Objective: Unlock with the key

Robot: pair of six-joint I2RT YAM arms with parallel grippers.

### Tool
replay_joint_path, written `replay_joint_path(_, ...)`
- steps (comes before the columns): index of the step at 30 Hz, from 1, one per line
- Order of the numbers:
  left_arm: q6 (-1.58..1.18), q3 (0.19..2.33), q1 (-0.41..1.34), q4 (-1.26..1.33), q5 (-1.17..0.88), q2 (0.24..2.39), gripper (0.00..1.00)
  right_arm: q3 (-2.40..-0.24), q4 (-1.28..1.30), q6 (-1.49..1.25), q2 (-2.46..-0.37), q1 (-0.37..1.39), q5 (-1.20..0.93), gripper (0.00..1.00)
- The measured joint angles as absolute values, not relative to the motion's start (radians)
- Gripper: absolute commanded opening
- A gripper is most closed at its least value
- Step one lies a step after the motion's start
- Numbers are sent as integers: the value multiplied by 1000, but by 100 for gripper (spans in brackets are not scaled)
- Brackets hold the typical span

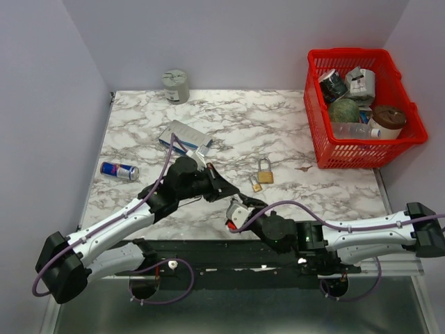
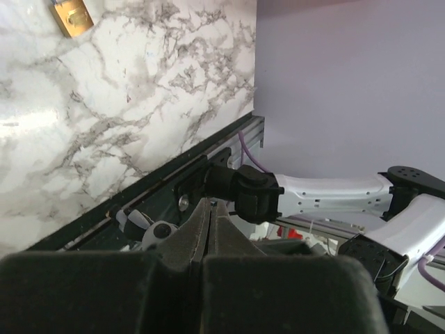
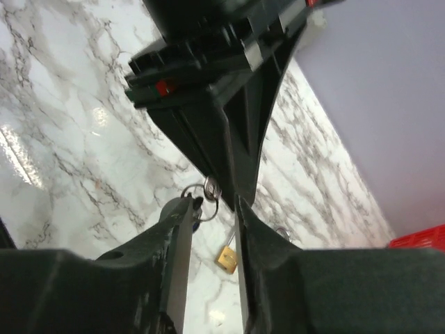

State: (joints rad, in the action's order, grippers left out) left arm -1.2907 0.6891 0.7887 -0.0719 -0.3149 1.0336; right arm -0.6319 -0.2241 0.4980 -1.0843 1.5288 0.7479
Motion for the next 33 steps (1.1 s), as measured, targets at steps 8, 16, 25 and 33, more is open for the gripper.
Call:
replay_joint_path(8,-1078,616,720,27,-224,871,0,-606,-157,312,-1032,1466,788,88)
replay_joint_path(16,-846,595,525,185,-311,819,0,-618,-63,16,-811,1195,535,100)
replay_joint_path(25,-797,548,453,479,-641,912,0,-635,-59,-240,-753,1034,179,98)
replay_joint_path(33,-866,513,453,693,-804,925,0,-585,-232,-345,-787,1032,-22,82)
